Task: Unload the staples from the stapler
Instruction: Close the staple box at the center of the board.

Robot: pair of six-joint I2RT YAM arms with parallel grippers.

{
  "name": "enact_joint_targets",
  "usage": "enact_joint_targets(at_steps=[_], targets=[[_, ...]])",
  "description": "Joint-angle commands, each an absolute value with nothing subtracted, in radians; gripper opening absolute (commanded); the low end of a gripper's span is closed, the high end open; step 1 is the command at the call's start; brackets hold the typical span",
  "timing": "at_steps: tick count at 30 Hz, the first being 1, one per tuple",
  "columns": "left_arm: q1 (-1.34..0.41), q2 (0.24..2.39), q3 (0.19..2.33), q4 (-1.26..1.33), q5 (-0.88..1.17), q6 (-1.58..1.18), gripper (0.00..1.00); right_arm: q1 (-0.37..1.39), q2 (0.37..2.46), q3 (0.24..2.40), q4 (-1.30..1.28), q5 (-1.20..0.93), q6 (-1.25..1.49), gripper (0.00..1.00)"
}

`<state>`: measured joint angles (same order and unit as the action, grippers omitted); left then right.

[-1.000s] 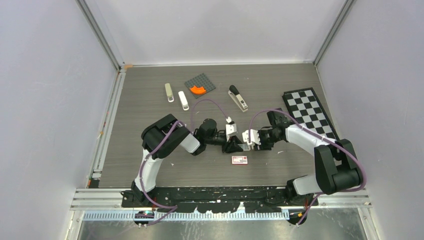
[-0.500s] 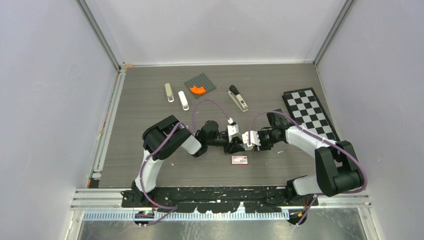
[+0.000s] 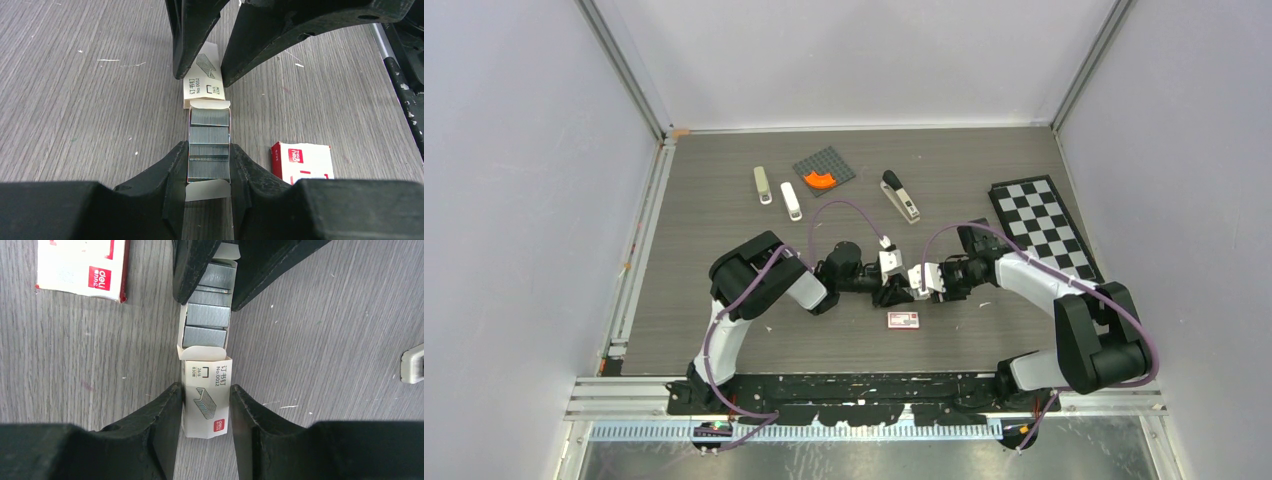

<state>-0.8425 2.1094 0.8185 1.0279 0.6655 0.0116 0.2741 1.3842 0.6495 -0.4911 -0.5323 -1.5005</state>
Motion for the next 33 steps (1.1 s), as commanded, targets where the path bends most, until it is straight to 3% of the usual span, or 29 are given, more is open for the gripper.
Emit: enact_joint_targets(at_steps=[1, 22, 33], targets=[[-0.841, 2.146, 0.825, 0.958, 0.673, 0.053, 0.33, 0.286, 1.397, 0.612, -0.481, -0.477, -1.544, 0.45], [-0.81, 2.172, 0.885, 0.923, 0.771, 0.062, 0.33, 0.307, 1.396, 0.61, -0.502, -0.492, -1.581, 0.45], [-0.81, 2.146, 0.85, 0.949, 0.635, 0.094, 0.33, 0.309, 1.401, 0.624, -0.543, -0.504, -1.596, 0.45]])
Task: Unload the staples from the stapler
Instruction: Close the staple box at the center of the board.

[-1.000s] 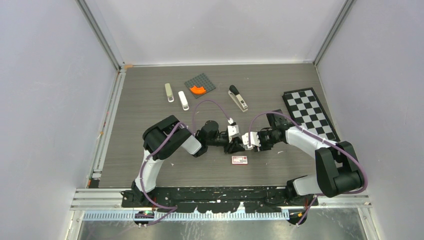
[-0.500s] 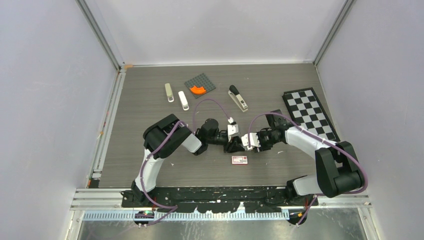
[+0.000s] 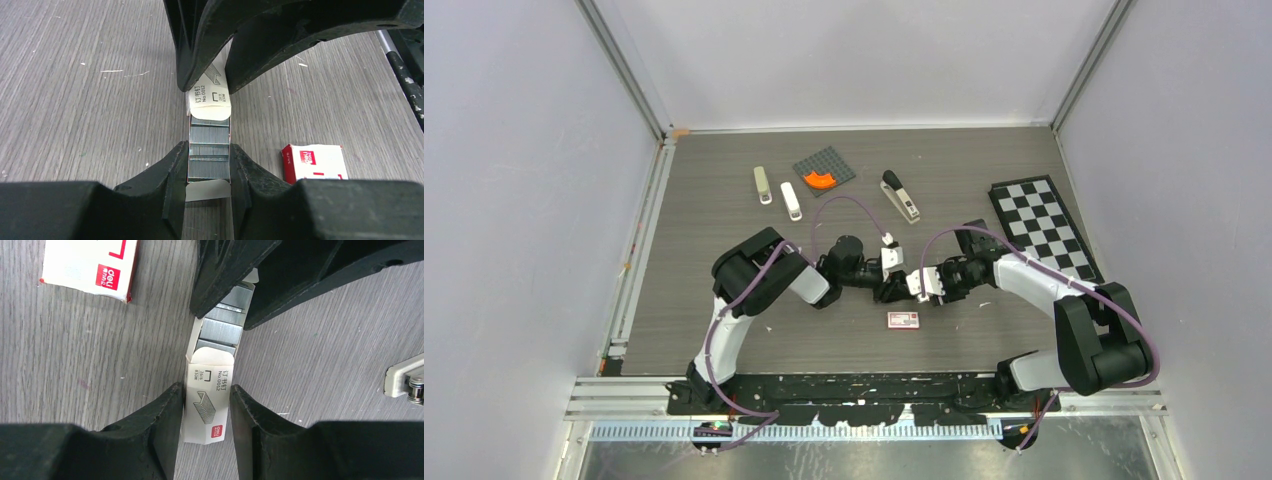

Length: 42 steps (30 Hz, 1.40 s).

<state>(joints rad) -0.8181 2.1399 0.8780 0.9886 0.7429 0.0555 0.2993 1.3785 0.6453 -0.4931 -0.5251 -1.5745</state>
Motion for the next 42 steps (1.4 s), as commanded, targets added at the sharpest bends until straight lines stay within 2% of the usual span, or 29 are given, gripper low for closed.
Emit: enact_joint_targets(at_steps=[1, 22, 42], targets=[[-0.811, 2.143, 0.845, 0.955, 0.63, 0.093, 0.32, 0.31, 1.402, 0.626, -0.544, -0.505, -1.595, 0.45], [-0.875, 2.137, 0.8, 1.014, 0.529, 0.085, 0.31, 0.313, 1.422, 0.639, -0.518, -0.509, -1.518, 0.45], [-0.914, 2.175, 0.813, 1.058, 0.546, 0.035, 0.32, 0.324, 1.452, 0.658, -0.498, -0.495, -1.44, 0.45]])
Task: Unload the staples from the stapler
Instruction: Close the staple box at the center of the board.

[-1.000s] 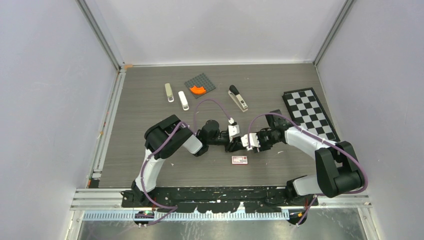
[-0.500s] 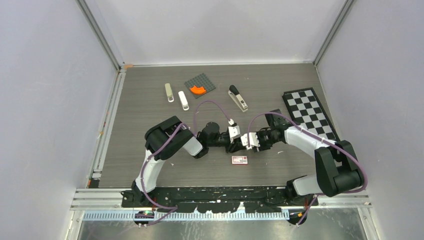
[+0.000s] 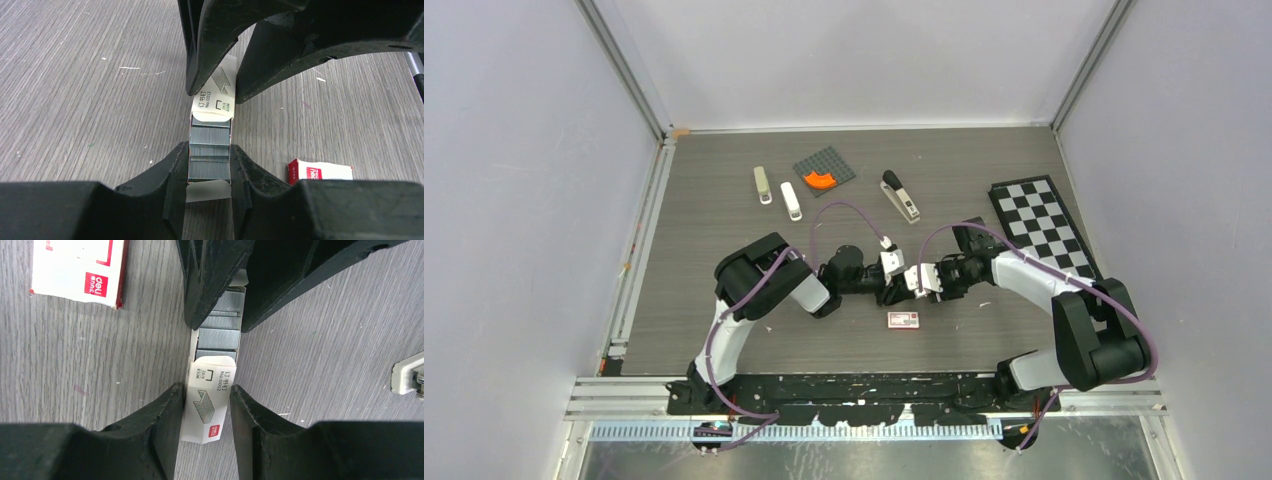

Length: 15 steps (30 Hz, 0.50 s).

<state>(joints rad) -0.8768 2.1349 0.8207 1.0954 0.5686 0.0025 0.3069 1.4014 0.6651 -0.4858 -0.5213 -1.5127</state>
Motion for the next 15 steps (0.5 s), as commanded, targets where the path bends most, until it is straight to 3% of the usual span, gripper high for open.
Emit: enact_joint_targets(at_steps=[1, 9, 15], targets=[[-0.914, 2.175, 0.812, 1.058, 0.543, 0.033, 0.32, 0.323, 1.452, 0.661, -0.497, -0.495, -1.433, 0.45], [-0.934, 2.184, 0.817, 1.061, 0.515, 0.019, 0.33, 0.324, 1.448, 0.672, -0.483, -0.508, -1.367, 0.46], [-0.934, 2.177, 0.812, 1.068, 0.504, 0.009, 0.42, 0.308, 1.42, 0.688, -0.459, -0.532, -1.277, 0.6]])
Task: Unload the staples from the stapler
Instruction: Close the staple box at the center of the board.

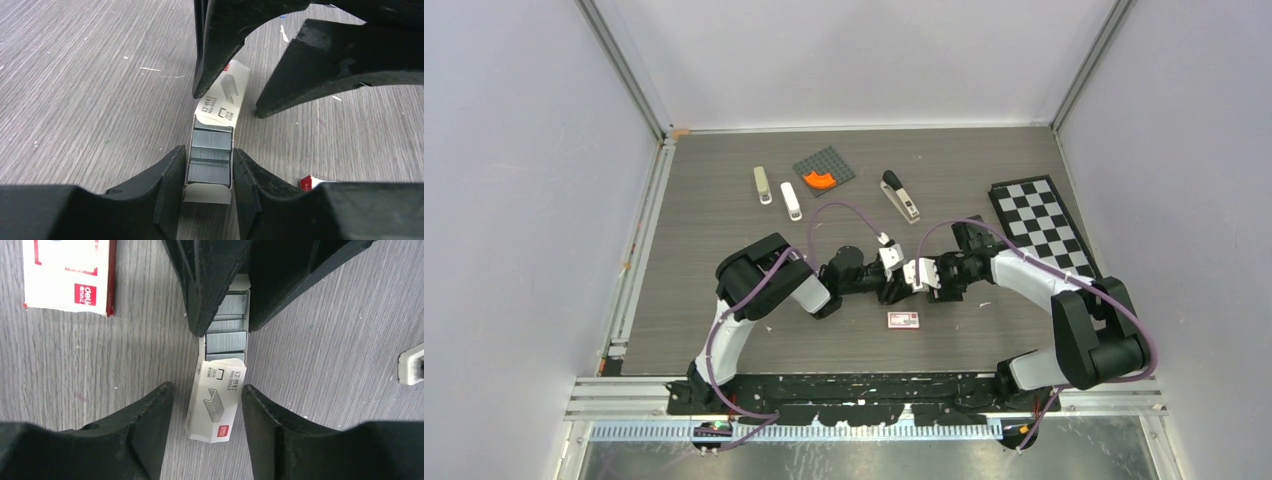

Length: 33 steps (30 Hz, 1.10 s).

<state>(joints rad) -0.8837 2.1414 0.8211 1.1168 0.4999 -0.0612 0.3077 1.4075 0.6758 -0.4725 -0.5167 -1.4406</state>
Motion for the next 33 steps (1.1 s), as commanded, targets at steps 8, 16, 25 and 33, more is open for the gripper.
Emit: enact_joint_targets(at_steps=[8, 16, 25, 33], targets=[[-0.934, 2.144, 0.786, 1.131, 0.497, -0.039, 0.64, 0.231, 1.327, 0.702, -0.493, -0.592, -1.235, 0.77], [-0.932, 2.023, 0.697, 1.293, 0.418, -0.135, 0.84, 0.144, 1.272, 0.79, -0.635, -0.682, -1.159, 0.79], [-0.911, 1.889, 0.535, 1.412, 0.207, -0.316, 0.85, 0.089, 1.347, 0.86, -0.757, -0.666, -1.16, 0.41], [-0.877, 1.832, 0.462, 1.364, 0.151, -0.538, 0.42, 0.085, 1.429, 0.878, -0.689, -0.58, -1.047, 0.18]])
